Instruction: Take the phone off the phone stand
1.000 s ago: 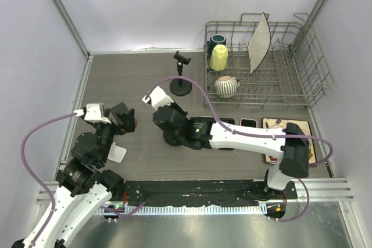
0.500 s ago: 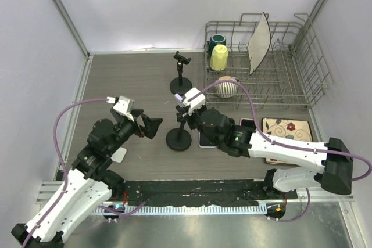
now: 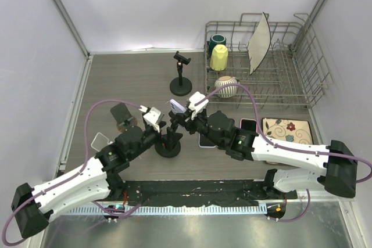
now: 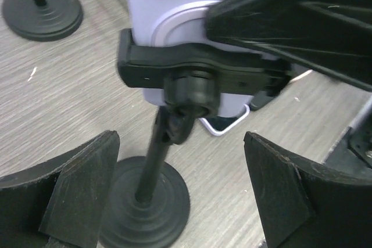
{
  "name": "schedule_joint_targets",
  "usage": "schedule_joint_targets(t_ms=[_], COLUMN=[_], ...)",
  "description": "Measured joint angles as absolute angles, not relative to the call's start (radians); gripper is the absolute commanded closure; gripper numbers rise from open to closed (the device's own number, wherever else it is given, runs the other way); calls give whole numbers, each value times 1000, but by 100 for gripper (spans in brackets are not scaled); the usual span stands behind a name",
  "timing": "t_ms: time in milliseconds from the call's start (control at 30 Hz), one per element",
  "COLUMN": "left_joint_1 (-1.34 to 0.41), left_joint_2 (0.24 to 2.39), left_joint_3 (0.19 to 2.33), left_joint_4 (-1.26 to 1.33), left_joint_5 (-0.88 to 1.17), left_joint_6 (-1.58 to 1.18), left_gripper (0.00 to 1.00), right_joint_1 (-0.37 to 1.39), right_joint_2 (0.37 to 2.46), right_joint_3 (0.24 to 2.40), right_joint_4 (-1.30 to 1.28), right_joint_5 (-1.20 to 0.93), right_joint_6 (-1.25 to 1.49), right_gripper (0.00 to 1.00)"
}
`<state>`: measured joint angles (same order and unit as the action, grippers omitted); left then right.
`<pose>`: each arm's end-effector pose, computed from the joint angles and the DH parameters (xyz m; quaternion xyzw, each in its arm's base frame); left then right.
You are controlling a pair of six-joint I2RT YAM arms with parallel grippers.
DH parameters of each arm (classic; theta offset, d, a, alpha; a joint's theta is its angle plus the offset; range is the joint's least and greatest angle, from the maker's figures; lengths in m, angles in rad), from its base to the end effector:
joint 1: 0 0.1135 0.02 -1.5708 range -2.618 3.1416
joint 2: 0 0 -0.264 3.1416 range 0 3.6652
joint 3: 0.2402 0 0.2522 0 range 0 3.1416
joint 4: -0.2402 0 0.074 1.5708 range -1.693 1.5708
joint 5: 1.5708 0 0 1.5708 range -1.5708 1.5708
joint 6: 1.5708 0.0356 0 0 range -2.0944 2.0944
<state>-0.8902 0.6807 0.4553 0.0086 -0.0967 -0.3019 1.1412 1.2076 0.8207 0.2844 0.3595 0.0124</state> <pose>0.1121 -0.1330 0.2598 0.1968 0.7539 -0.3201 0.5390 0.1290 0.2516 0.3124 -0.2895 0.6812 0.2482 0.6249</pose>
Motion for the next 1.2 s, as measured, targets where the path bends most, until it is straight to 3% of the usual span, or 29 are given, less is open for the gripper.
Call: schedule_joint_targets(t_ms=[167, 633, 733, 800, 867, 1133, 1200], left_joint_1=[-899, -908, -908, -908, -910, -907, -907], left_joint_2=[746, 828, 838, 844, 848, 848, 848], left_joint_3=[391, 350, 350, 350, 350, 350, 349], left_joint_4=[147, 339, 355, 368, 377, 379, 382], left_joint_5=[-202, -207, -182, -163, -143, -95, -88], left_joint_6=[-281, -276, -278, -257, -235, -222, -223], left_gripper=[31, 61, 77, 94, 100, 100, 100], right_joint_1=[1141, 1135, 1133, 1131, 1130, 1134, 1136], right_joint_2=[1192, 1176, 1176, 1177, 1177, 1176, 1177], right_joint_3=[807, 791, 791, 791, 793, 820, 830], right_joint_4=[285, 290, 288, 287, 284, 233, 215], right_joint_5=[329, 322, 323, 327, 331, 349, 357], right_joint_6=[33, 41, 41, 47, 52, 72, 81], right_gripper=[99, 99, 99, 98, 92, 52, 48])
